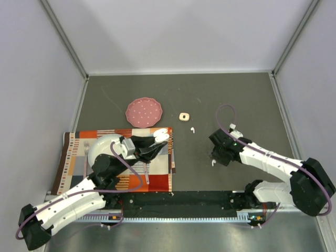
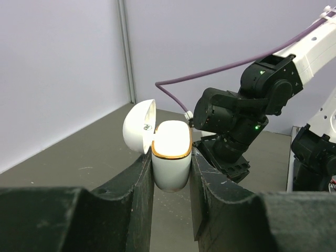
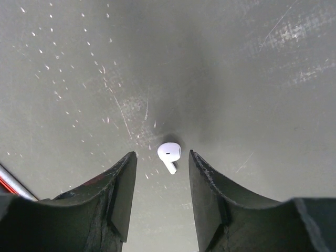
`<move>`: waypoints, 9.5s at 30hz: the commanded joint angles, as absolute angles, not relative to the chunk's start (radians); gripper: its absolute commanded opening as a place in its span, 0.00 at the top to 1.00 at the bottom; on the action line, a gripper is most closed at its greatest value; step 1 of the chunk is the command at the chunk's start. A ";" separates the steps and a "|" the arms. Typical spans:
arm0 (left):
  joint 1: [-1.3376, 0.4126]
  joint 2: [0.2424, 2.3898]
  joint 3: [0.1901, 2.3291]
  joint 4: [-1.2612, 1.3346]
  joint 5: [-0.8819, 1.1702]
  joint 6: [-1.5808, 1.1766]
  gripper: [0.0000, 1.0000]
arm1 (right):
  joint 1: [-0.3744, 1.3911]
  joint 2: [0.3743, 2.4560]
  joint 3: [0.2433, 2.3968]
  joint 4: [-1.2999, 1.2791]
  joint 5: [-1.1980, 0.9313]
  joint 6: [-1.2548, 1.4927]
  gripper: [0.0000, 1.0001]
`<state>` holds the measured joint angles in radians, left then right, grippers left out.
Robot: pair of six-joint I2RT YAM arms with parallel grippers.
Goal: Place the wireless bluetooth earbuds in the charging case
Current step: Pick up the left earbud from the center of the board, then place the left earbud at the center of the board, then pick up the left earbud from the center of the board.
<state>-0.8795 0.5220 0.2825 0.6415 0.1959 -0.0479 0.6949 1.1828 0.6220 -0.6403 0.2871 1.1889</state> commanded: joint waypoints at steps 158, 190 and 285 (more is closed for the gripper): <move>-0.884 0.574 0.299 0.681 0.158 -0.040 1.00 | 0.706 1.298 0.624 -0.420 0.350 0.979 0.84; -0.884 0.561 0.296 0.676 0.153 -0.041 1.00 | 0.706 1.264 0.604 -0.428 0.298 0.927 0.66; -0.884 0.609 0.319 0.692 0.138 -0.049 1.00 | 0.919 0.876 0.591 -0.287 0.547 0.868 1.00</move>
<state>-0.8795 0.6052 0.2825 0.6346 0.1509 -0.0353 0.8665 0.9817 0.6064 -0.3820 0.4164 0.9047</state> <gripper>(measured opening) 0.336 0.194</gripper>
